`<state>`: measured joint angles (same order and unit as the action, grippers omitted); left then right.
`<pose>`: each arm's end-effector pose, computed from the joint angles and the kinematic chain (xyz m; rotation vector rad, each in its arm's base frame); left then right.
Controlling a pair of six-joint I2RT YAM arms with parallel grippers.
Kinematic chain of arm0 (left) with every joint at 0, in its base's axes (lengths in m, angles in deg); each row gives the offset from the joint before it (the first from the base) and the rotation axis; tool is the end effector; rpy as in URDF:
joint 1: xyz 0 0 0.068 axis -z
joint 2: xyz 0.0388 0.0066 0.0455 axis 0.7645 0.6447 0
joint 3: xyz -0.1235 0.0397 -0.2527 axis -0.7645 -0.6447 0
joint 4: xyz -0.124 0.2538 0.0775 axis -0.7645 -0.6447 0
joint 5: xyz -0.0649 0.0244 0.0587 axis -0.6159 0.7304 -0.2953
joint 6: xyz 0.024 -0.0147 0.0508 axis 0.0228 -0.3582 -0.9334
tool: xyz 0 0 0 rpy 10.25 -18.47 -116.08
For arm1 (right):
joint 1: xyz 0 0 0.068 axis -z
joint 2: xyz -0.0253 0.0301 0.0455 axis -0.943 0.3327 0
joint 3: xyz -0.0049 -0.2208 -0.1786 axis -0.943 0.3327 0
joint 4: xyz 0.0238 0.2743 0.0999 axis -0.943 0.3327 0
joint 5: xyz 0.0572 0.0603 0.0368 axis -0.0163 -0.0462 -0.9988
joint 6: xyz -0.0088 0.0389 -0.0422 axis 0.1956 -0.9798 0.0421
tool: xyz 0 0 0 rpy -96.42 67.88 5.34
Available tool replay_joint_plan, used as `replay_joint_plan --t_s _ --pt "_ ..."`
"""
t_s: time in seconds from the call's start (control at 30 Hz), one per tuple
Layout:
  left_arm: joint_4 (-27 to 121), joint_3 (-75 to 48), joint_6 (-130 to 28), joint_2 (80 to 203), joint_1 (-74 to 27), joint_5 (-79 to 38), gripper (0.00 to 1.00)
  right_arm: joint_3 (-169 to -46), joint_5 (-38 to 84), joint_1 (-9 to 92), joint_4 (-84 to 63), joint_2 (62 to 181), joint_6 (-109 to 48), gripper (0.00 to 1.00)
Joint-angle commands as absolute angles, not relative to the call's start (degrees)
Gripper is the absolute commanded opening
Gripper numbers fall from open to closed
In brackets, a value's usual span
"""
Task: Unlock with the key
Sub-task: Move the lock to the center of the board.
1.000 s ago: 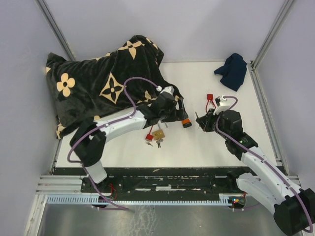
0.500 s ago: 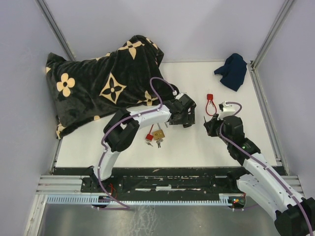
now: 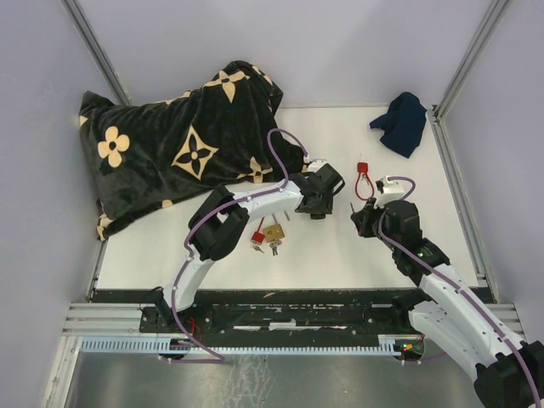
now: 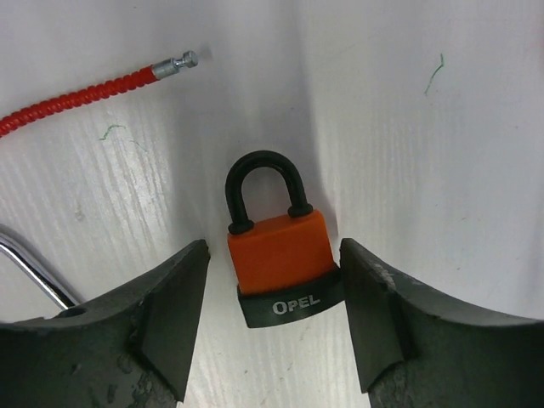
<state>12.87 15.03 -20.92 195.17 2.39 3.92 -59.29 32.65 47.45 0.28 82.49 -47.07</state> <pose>0.3293 -0.4062 0.1517 0.1374 2.5703 -0.2521 0.1877 0.0786 0.2338 0.0313 2.0625 0.4763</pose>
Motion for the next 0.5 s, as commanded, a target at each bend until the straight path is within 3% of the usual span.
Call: replay_joint_plan --t_s 0.0,0.2,0.47 --pt "10.0 10.5 -25.1 192.6 2.6 6.3 0.66 -60.0 30.3 47.7 -1.0 83.3 -45.7 0.02" --pt "9.7 2.0 -26.7 186.0 2.8 5.8 0.55 -60.5 26.6 47.7 -1.5 85.2 -45.6 0.02" --pt "7.3 0.4 -28.9 184.0 2.9 0.1 0.57 -60.9 24.7 47.7 -1.9 87.2 -45.7 0.02"
